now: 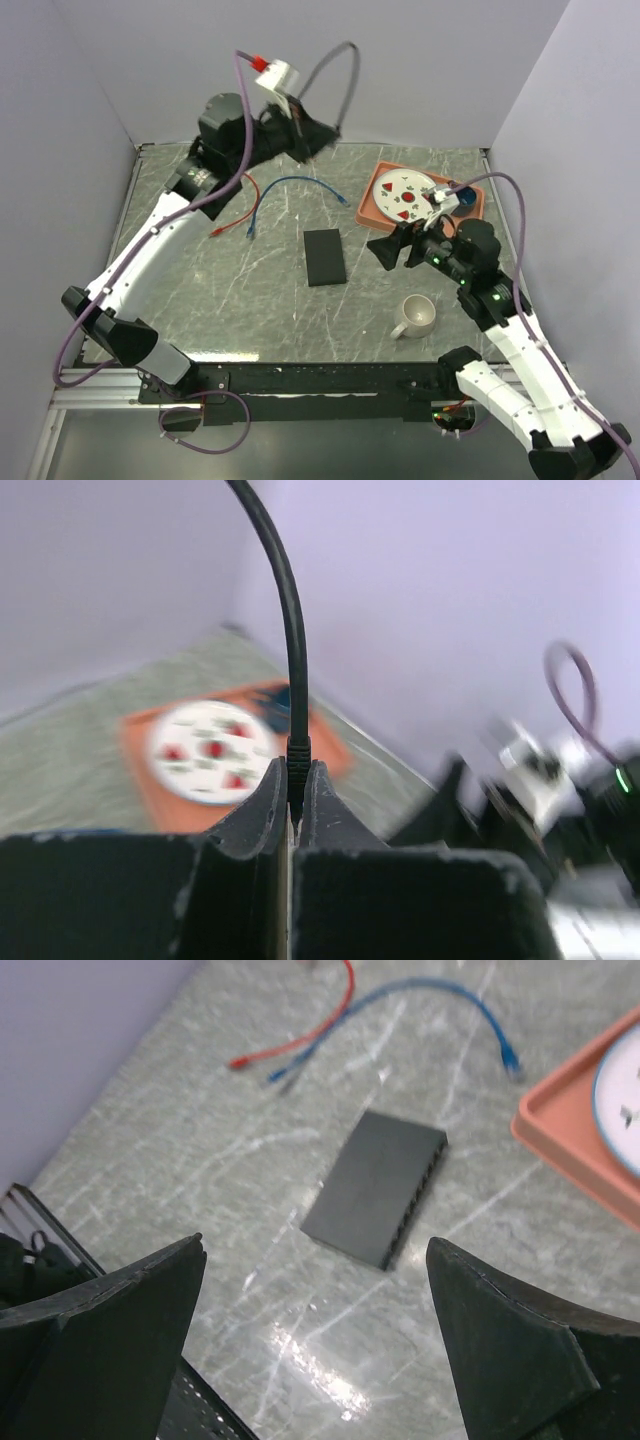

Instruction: Insert the plug into the switch port

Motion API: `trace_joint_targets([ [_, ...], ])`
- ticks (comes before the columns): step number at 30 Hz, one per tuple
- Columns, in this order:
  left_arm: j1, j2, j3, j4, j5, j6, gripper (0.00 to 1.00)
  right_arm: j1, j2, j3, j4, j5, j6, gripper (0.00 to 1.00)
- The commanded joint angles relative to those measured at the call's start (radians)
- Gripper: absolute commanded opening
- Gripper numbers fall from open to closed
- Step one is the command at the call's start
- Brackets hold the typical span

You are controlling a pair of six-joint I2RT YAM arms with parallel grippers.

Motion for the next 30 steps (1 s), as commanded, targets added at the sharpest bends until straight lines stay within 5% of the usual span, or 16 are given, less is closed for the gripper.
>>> trace_joint_targets([
  [1,-0.038,0.045,-0.115,0.056,0.42,0.002,0.01,0.007,-0.078,0.113,-0.016,-0.033,-0.03,1.0],
  [6,-0.044,-0.012,-0.4,0.124,0.56,-0.001,0.01,0.006,-0.132,0.199,-0.056,-0.101,-0.057,1.0],
  [11,-0.044,-0.064,-0.577,0.003,0.482,0.1,0.01,0.007,-0.127,0.253,-0.081,-0.136,-0.088,1.0],
  [17,-0.049,-0.055,-0.585,-0.256,0.516,0.237,0.01,0.007,-0.069,0.21,-0.033,-0.28,-0.088,1.0],
  [30,-0.075,-0.11,-0.542,-0.494,0.728,0.383,0.01,0.048,0.112,0.114,0.139,-0.553,-0.036,1.0],
])
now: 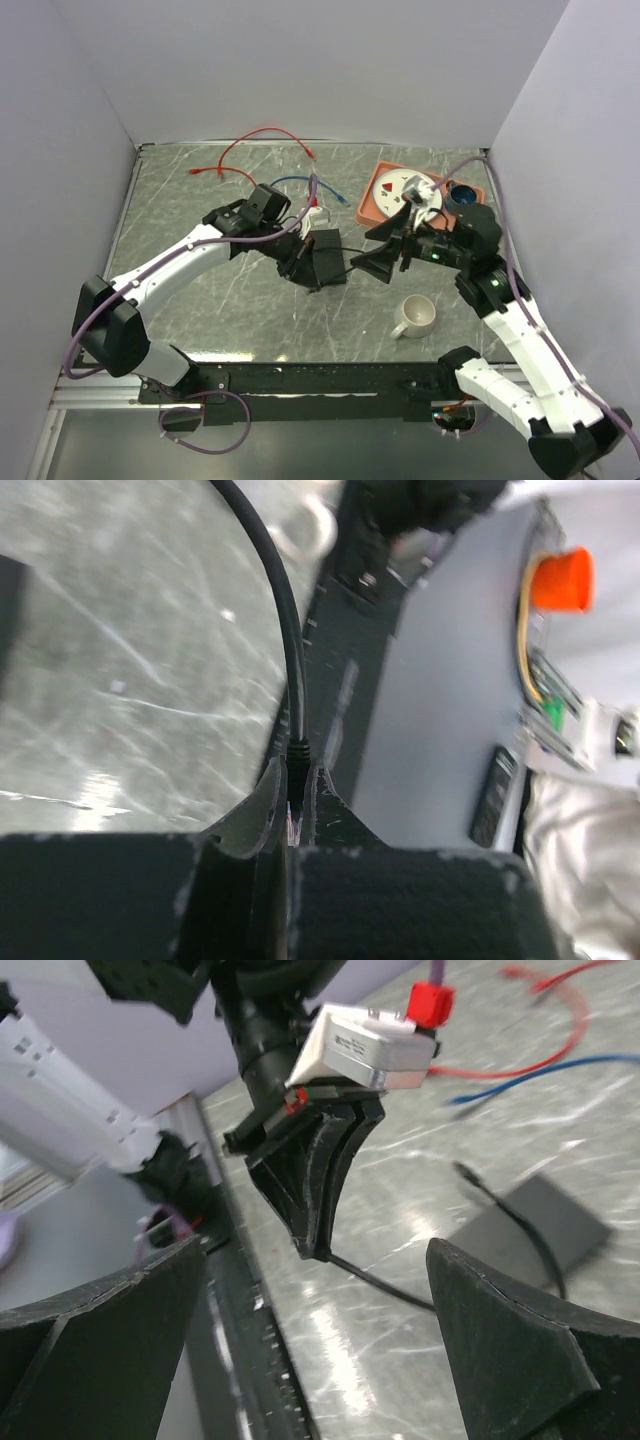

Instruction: Insert the plug into the switch port

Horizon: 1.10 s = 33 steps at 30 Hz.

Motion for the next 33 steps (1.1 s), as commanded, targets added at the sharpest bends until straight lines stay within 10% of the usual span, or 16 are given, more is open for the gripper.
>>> trace_joint_targets([
  [1,-0.009,-0.042,0.069,-0.069,0.169,0.063,0.01,0.07,0.062,-0.02,0.079,-0.085,0.011,1.0],
  [22,-0.009,-0.06,0.104,-0.009,0.24,0.016,0.01,0.388,0.179,-0.027,-0.103,0.166,-0.117,0.82],
  [27,-0.009,-0.066,0.106,-0.012,0.23,0.01,0.01,0.399,0.195,-0.04,-0.091,0.169,-0.111,0.62],
  [33,-0.009,-0.094,0.115,0.0,0.174,-0.013,0.1,0.405,0.202,-0.044,-0.085,0.218,-0.101,0.0],
])
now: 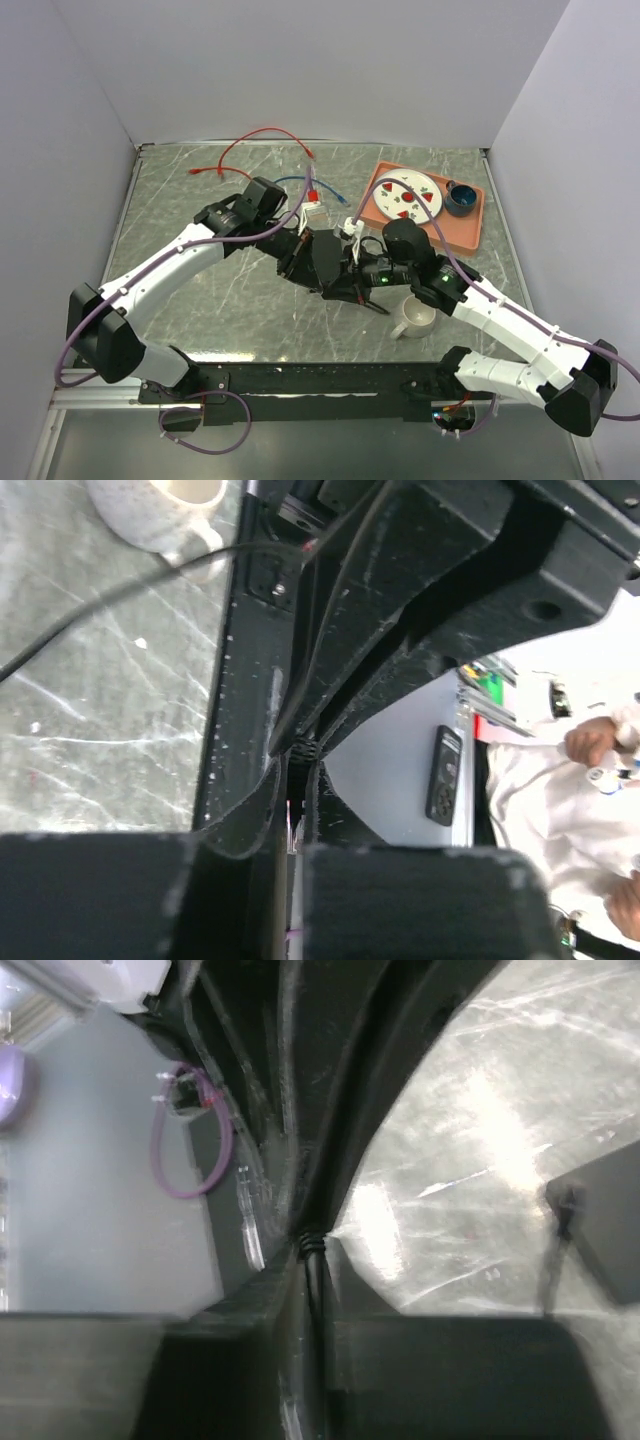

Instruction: Insert the plug into the switch port

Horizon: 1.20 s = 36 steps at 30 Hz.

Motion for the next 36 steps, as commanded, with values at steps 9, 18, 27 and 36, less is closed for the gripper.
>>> trace_joint_targets([
  [9,0.005,-0.301,-0.062,0.346,-0.569,-0.265,0.91,0.01,-0.124,-0.069,0.07,0.234,0.044,0.0],
  [18,0.008,-0.36,-0.134,0.408,-0.499,-0.319,0.99,0.01,-0.293,-0.192,0.237,0.205,-0.086,0.0],
  [27,0.005,-0.298,-0.164,0.575,-0.147,-0.407,0.98,0.012,-0.491,-0.33,0.378,0.058,-0.296,0.0],
  [36,-0.009,-0.235,-0.141,0.545,-0.042,-0.418,0.88,0.013,-0.552,-0.353,0.37,0.059,-0.447,0.0],
])
